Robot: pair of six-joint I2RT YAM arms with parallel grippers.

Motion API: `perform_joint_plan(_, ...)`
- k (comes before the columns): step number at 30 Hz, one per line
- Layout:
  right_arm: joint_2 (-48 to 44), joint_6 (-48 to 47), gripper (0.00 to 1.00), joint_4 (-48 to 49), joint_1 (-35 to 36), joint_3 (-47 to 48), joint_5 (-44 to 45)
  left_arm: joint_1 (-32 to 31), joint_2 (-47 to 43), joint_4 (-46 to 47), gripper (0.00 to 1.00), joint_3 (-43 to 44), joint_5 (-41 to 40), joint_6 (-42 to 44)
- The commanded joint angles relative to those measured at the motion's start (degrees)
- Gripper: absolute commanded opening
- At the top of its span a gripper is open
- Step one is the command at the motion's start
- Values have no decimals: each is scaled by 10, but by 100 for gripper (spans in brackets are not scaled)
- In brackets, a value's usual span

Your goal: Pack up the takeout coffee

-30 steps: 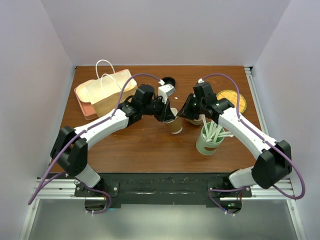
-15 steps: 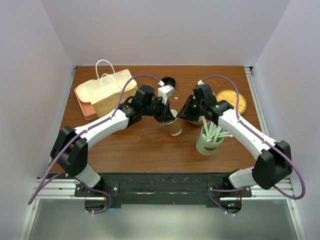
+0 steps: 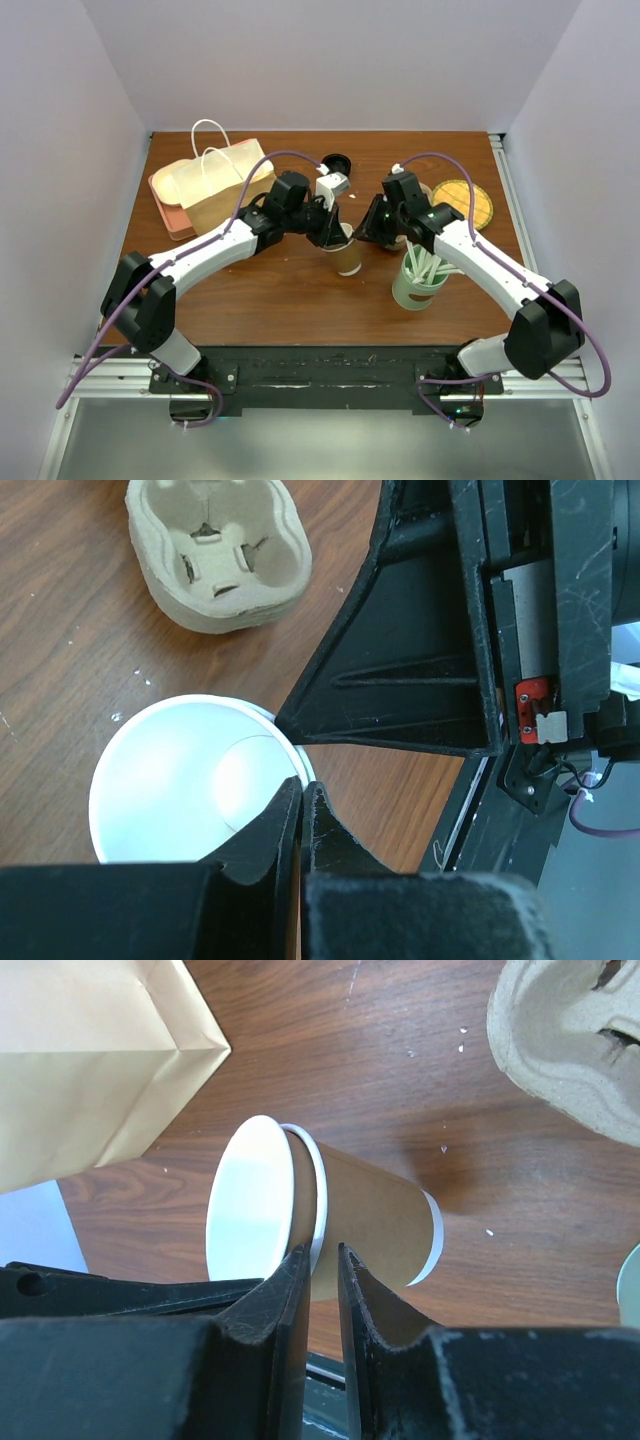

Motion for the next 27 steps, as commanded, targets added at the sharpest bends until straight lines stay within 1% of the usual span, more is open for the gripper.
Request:
perform_joint_plan(1, 2, -14, 20, -25, 10, -18, 8, -1, -26, 65, 0, 36, 16, 15)
perform_joint_plan(8, 6, -18, 20, -29, 14, -13, 9, -1, -29, 58, 0, 39, 4, 22)
perform_joint_plan(14, 5, -19, 20, -31, 15, -16, 14, -1, -23, 57, 0, 41, 12, 21)
perform_joint_plan(18, 6, -26, 20, -44, 15, 4, 26, -1, -26, 40, 0, 44, 11, 37)
perform_joint_plan(23, 3, -41, 22, -72, 15, 29, 34, -1, -35, 26, 0, 48, 10, 36)
perform_joint_plan(27, -7, -61, 25, -102, 16, 53, 41, -1, -38, -13, 0, 87, 1, 44)
